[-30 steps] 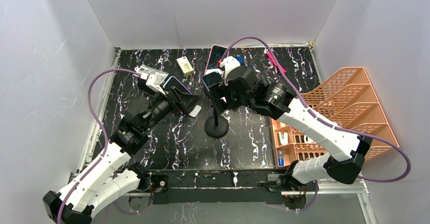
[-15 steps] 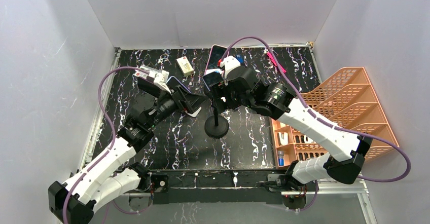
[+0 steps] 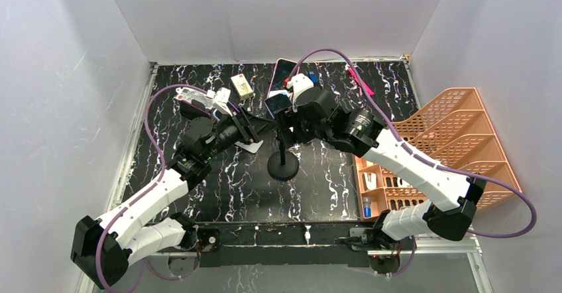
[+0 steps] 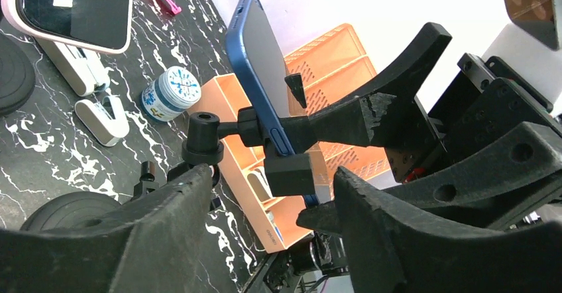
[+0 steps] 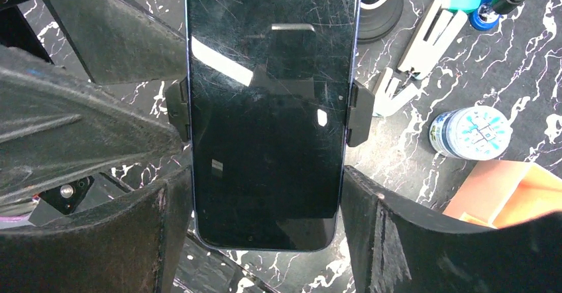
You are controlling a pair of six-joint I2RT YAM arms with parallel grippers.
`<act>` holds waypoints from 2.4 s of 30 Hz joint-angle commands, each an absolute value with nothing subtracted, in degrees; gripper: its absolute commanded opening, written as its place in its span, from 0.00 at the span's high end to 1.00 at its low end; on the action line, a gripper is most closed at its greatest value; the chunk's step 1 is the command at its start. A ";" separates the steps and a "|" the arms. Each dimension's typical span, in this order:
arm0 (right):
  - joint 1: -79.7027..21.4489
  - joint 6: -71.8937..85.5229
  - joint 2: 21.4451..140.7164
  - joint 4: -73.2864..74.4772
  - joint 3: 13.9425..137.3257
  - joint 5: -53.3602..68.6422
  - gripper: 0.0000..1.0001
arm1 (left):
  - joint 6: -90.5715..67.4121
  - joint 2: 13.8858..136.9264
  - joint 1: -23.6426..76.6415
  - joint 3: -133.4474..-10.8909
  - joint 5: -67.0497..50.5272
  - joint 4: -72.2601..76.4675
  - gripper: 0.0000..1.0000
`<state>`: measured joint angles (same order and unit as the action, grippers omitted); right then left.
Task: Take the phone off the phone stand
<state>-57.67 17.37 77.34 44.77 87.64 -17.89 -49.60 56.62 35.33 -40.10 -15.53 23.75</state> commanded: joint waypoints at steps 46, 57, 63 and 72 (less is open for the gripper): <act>-57.89 16.70 72.27 40.58 85.63 -16.87 0.01 | -53.84 59.42 35.33 -38.98 -18.28 31.35 1.00; -57.92 15.48 74.00 40.44 86.99 -17.04 0.01 | -53.83 59.07 35.33 -38.84 -18.02 31.12 1.00; -57.91 14.87 75.88 39.90 87.28 -16.98 0.01 | -53.95 59.23 35.33 -38.80 -18.07 31.02 1.00; -57.90 14.31 77.48 38.19 86.85 -20.34 0.06 | -54.25 59.20 35.33 -39.00 -18.70 30.87 1.00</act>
